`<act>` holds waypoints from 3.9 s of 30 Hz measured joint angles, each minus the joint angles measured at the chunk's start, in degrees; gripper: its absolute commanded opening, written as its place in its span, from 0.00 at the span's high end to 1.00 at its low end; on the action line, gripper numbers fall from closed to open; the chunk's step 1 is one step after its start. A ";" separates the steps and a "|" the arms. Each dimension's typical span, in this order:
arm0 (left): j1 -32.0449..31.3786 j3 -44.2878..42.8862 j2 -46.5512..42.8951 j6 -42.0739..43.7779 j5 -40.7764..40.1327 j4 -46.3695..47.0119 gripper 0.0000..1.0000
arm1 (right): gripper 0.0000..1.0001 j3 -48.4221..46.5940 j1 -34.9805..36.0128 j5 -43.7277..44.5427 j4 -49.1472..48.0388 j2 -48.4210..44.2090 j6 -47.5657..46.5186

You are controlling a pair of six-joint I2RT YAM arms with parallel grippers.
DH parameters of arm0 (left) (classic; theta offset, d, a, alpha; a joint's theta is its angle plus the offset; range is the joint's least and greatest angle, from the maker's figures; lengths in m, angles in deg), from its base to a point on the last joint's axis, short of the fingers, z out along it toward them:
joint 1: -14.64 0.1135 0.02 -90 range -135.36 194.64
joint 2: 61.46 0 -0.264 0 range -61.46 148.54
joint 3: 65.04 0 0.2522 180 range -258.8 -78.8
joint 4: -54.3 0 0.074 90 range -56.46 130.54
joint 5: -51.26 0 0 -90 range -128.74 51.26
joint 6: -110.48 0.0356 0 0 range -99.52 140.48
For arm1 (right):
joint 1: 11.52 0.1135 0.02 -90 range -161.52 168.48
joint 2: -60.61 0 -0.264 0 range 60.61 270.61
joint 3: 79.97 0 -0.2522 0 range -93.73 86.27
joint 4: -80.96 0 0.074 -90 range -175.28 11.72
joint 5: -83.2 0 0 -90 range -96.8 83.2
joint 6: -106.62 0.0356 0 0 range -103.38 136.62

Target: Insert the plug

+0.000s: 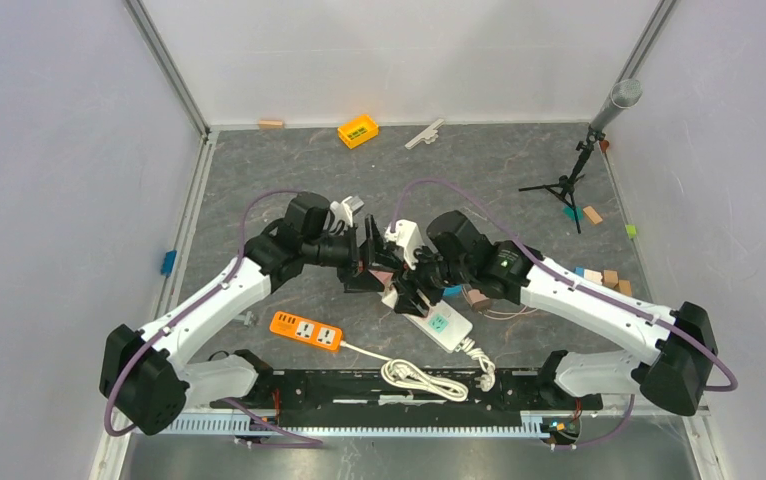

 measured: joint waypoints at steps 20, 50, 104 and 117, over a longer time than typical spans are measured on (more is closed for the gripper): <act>-4.63 0.13 3.74 -0.31 -1.38 -4.31 0.45 | 0.94 -3.28 2.93 3.74 -1.44 3.32 1.22; -0.35 -4.04 -4.46 11.78 -24.00 -17.59 0.98 | 0.02 13.40 0.61 26.12 -0.96 -12.59 27.58; -0.28 -0.66 -27.36 24.68 -34.77 -18.12 0.98 | 0.02 17.86 -8.92 1.38 -22.16 1.64 38.60; -0.28 2.12 -28.06 26.40 -30.05 -15.69 0.98 | 0.02 19.65 -20.61 3.56 -4.02 -13.20 29.79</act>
